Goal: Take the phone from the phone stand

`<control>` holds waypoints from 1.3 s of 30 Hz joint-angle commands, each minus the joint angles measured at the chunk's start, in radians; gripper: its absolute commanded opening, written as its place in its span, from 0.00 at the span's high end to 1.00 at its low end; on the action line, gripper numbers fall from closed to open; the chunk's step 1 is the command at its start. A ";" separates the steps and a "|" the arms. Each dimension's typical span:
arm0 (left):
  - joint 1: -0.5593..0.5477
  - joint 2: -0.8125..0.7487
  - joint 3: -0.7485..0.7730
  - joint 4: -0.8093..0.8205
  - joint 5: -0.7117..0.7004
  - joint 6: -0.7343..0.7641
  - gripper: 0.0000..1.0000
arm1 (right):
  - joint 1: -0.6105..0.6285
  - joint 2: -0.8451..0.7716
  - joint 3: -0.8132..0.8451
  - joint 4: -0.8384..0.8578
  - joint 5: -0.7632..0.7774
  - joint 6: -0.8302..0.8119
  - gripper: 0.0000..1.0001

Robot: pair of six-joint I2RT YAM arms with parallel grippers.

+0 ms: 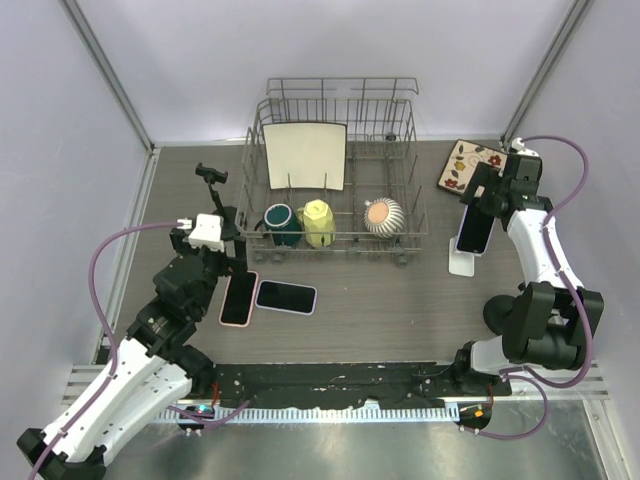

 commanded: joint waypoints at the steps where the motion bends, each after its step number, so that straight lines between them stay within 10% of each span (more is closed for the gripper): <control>1: 0.005 0.012 0.015 0.027 0.023 -0.012 0.00 | 0.001 -0.057 -0.032 0.060 0.014 -0.032 0.02; 16: 0.005 0.002 0.012 0.027 0.018 -0.008 0.00 | 0.001 -0.089 -0.077 0.077 -0.011 -0.036 0.19; 39: 0.005 -0.013 0.011 0.030 0.038 -0.015 0.00 | 0.019 -0.313 0.087 -0.012 -0.003 -0.029 0.94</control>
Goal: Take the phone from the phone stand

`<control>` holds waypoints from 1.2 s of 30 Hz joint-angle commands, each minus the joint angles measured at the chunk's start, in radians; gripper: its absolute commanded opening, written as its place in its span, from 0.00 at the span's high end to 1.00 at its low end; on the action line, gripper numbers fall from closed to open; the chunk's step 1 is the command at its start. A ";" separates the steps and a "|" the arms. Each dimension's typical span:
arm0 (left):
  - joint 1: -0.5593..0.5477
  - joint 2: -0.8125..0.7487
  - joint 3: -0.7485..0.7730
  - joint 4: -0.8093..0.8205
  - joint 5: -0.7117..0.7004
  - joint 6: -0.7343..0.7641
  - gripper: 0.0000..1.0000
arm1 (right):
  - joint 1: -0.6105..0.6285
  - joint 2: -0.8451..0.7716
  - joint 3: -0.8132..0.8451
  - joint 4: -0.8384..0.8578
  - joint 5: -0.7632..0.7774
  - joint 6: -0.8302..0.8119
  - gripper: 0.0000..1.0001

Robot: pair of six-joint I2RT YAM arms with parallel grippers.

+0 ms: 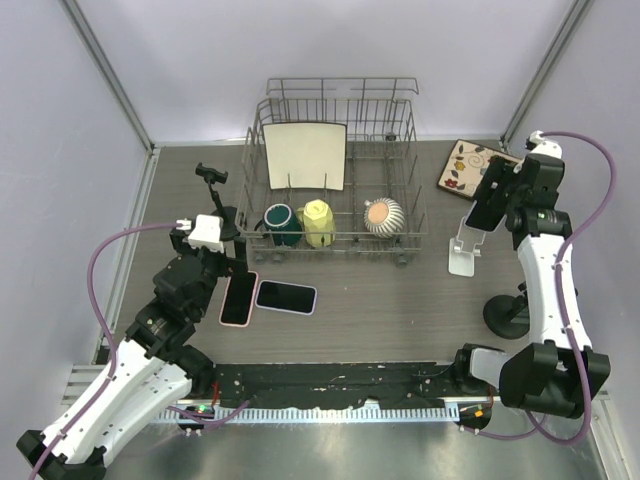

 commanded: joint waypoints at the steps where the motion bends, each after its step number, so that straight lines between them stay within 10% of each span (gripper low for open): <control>1: 0.005 -0.008 0.011 0.029 0.014 -0.015 0.00 | 0.018 -0.077 0.112 0.020 -0.010 -0.001 0.96; 22: 0.005 0.007 0.008 0.047 0.014 -0.015 0.00 | 0.335 -0.261 0.090 -0.470 -0.084 0.196 0.99; 36: 0.005 -0.002 0.011 0.035 0.012 -0.015 0.00 | 1.071 0.039 -0.011 -0.343 0.216 0.664 0.99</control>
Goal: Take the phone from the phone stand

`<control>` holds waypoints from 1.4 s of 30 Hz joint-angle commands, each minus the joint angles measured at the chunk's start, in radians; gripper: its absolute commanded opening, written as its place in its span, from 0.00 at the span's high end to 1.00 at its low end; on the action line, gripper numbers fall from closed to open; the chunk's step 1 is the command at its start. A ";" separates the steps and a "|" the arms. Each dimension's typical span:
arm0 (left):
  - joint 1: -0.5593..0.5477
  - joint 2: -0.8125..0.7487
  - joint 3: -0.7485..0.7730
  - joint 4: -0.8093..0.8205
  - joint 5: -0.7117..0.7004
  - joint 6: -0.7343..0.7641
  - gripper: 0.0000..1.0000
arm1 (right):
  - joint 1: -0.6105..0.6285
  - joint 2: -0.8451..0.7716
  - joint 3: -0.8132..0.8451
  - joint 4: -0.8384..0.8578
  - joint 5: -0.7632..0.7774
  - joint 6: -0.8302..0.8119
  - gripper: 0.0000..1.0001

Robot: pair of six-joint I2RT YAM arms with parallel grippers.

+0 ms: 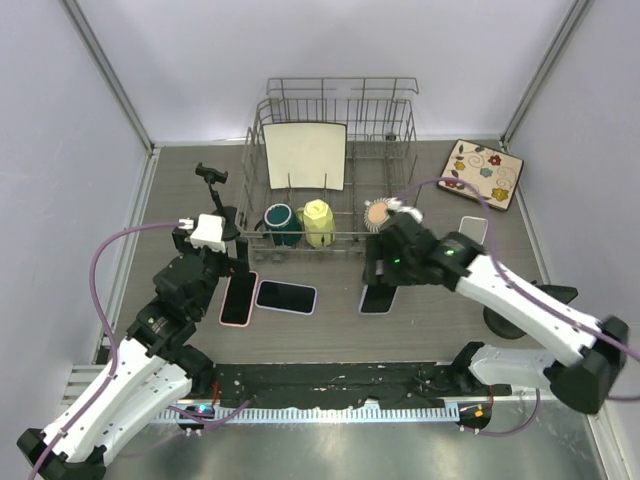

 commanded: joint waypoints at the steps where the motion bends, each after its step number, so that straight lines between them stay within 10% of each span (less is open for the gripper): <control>1: 0.005 -0.015 0.011 0.031 -0.006 -0.014 0.00 | 0.184 0.163 0.046 0.136 0.118 0.194 0.99; 19: 0.005 -0.063 0.011 0.006 -0.016 -0.022 0.00 | 0.247 0.579 0.088 0.358 0.105 0.217 0.87; 32: 0.005 -0.046 0.012 0.011 0.007 -0.026 0.00 | 0.374 0.663 0.096 0.337 0.272 0.251 0.28; 42: 0.005 -0.038 0.011 0.011 0.007 -0.026 0.00 | 0.400 0.562 0.086 0.369 0.370 0.209 0.14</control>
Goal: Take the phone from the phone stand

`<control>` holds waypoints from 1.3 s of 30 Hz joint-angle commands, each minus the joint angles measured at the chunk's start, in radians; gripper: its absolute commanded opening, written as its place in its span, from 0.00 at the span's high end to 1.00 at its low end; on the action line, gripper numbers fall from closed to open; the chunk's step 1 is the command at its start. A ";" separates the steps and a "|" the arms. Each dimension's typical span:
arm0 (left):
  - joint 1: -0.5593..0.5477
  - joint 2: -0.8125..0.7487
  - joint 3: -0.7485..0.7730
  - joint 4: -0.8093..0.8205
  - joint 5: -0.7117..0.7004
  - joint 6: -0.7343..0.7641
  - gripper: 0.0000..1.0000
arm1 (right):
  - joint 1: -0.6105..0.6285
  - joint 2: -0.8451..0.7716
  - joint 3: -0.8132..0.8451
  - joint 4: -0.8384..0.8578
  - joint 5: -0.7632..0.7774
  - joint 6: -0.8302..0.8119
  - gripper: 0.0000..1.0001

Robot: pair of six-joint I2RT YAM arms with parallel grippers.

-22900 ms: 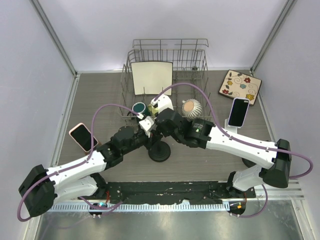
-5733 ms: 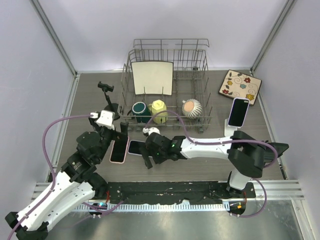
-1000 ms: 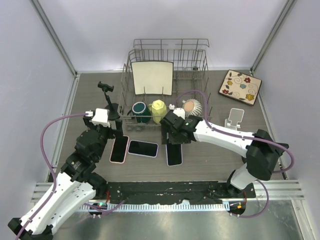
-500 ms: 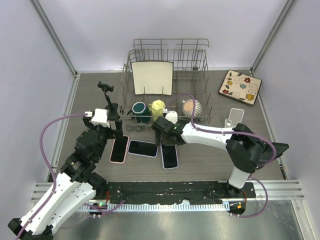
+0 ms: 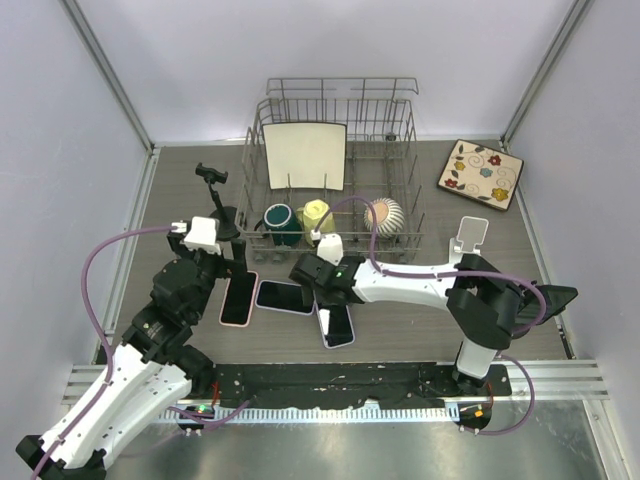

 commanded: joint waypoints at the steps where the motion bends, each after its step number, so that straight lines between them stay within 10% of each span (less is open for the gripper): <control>1: 0.005 0.006 0.011 0.020 0.008 -0.008 0.00 | 0.007 -0.092 0.007 0.023 0.072 -0.019 0.14; 17: 0.005 0.006 0.011 0.023 0.011 -0.008 0.00 | 0.007 -0.212 -0.176 -0.021 0.047 0.014 0.18; 39: 0.005 0.016 0.011 0.025 0.030 -0.011 0.00 | 0.019 -0.204 -0.347 0.273 -0.498 -0.170 0.27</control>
